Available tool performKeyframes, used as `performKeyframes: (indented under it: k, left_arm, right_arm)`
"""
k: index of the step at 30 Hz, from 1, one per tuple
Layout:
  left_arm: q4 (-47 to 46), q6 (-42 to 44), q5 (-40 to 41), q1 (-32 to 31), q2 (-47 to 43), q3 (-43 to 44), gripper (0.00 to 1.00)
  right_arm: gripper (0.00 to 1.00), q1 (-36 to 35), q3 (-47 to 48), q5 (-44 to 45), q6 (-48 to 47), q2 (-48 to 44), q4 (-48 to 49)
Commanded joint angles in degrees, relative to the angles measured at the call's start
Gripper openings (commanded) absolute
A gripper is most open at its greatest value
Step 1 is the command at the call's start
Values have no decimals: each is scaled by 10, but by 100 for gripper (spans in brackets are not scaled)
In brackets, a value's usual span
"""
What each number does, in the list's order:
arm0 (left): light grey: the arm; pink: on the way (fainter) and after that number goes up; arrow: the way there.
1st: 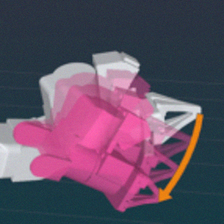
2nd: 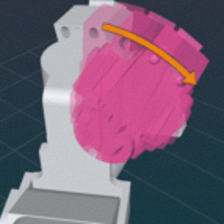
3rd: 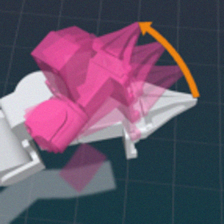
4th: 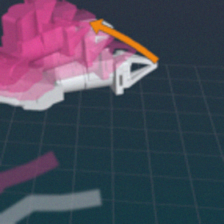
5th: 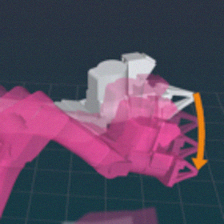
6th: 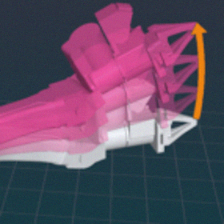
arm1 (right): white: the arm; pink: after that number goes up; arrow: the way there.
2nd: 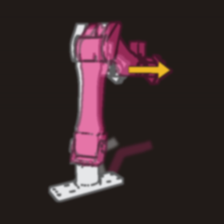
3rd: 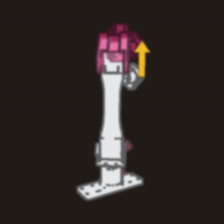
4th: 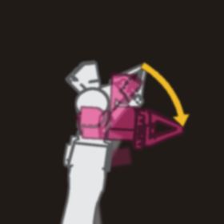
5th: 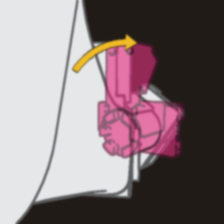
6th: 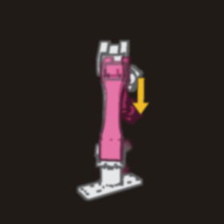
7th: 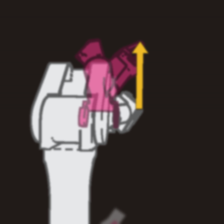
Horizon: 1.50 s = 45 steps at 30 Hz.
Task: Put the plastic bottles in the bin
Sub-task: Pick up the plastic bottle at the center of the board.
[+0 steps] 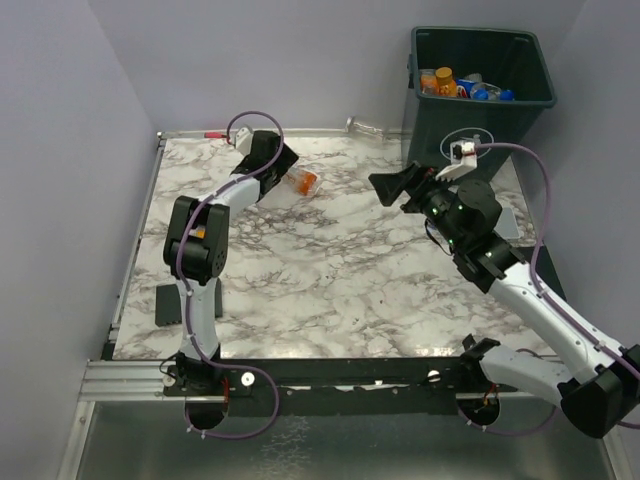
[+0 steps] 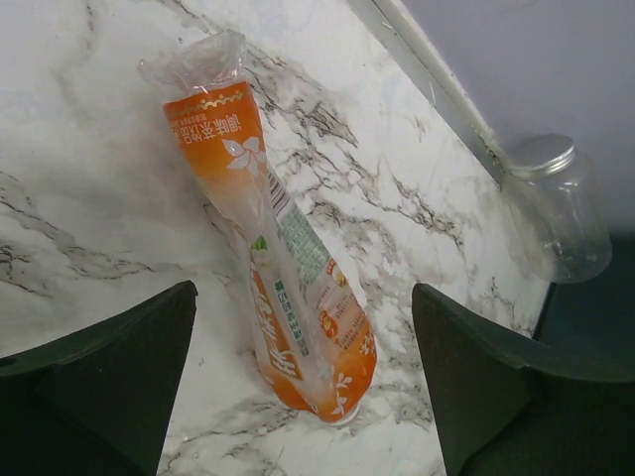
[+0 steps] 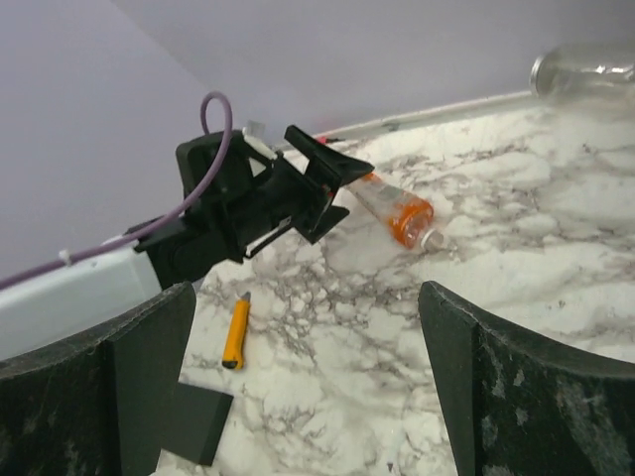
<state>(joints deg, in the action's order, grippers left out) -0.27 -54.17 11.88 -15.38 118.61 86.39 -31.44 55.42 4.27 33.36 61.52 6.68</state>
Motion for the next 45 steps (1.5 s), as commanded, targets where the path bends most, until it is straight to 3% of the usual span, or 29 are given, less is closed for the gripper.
performKeyframes:
  k: [1, 7, 17, 24, 29, 34, 41, 45]
  left_arm:
    - [15, -31, -7, 6, 47, 42, 86]
    - [26, -32, 14, 6, 80, 58, 74]
    - [20, -18, 16, 6, 79, 33, 26]
    - [-33, -11, -57, 6, -46, -52, 3]
    - [-119, -25, -208, 5, -185, -165, 0]
    - [-233, -32, -349, -18, -306, -274, 0]
    - [-303, 4, -386, -96, -442, -365, 0]
    - [-309, 29, -382, -128, -490, -378, 0]
  right_arm:
    - [97, -4, -47, -32, 21, -60, -12]
    - [97, -4, -64, -38, 10, -96, -49]
    - [97, -4, -79, -31, -5, -126, -88]
    - [100, -4, -16, -88, -42, -99, -173]
    - [100, -3, 21, -147, -61, -65, -228]
    - [100, -3, 12, -224, -33, -40, -185]
    - [100, -3, 6, -325, 35, -4, -52]
    - [100, -4, 14, -359, 66, 26, -25]
